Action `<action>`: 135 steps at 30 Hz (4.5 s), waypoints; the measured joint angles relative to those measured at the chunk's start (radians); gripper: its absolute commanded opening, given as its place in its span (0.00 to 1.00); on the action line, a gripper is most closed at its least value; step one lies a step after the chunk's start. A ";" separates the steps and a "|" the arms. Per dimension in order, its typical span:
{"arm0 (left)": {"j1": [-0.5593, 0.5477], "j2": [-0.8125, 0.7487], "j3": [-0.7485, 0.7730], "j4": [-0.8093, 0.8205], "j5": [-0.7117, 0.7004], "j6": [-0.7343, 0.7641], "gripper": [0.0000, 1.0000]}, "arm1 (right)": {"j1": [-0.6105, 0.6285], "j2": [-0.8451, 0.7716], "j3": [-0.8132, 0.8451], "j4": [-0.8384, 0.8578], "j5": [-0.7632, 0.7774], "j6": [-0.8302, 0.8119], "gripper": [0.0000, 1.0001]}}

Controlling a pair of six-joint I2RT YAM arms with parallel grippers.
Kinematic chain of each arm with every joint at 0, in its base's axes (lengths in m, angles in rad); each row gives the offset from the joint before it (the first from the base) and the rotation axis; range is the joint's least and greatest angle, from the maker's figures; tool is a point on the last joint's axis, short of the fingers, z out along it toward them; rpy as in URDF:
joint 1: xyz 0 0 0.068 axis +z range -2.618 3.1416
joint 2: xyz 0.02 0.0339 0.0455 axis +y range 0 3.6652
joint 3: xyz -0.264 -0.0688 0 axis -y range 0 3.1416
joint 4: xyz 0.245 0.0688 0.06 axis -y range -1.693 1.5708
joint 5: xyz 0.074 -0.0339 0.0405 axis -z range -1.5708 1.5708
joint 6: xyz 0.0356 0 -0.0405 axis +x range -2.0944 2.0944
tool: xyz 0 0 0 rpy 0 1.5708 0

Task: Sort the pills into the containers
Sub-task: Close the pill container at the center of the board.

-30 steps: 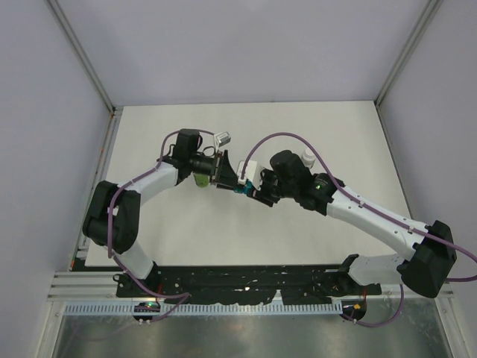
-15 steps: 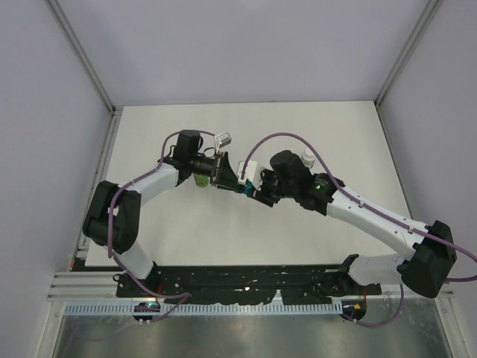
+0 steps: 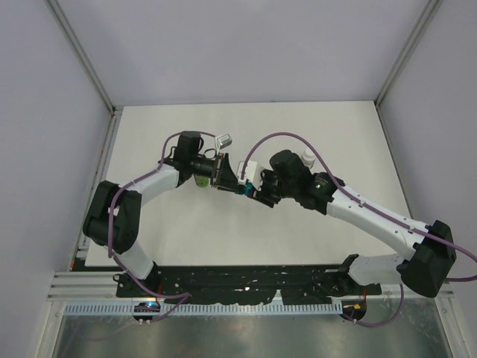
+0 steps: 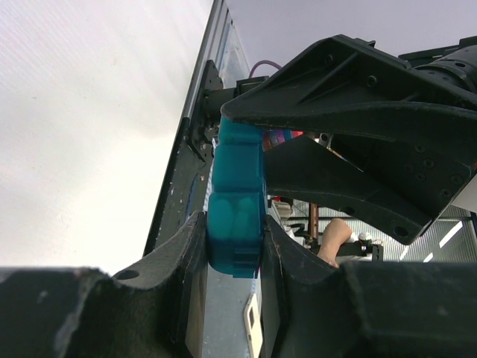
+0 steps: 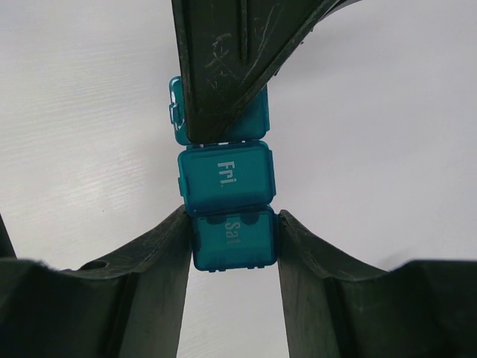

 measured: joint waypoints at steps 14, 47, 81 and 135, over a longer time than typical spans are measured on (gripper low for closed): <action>-0.003 0.000 -0.008 0.051 0.000 -0.055 0.45 | -0.002 0.006 0.012 -0.013 -0.005 0.001 0.05; -0.005 -0.032 -0.016 -0.052 -0.008 0.068 0.25 | -0.008 0.015 0.016 -0.011 -0.027 0.000 0.06; -0.002 -0.055 -0.151 0.412 0.002 -0.302 0.00 | -0.015 0.042 0.036 -0.012 -0.043 0.023 0.76; 0.008 -0.126 -0.113 -0.037 0.034 0.152 0.00 | -0.172 0.239 0.299 -0.383 -0.570 0.107 0.95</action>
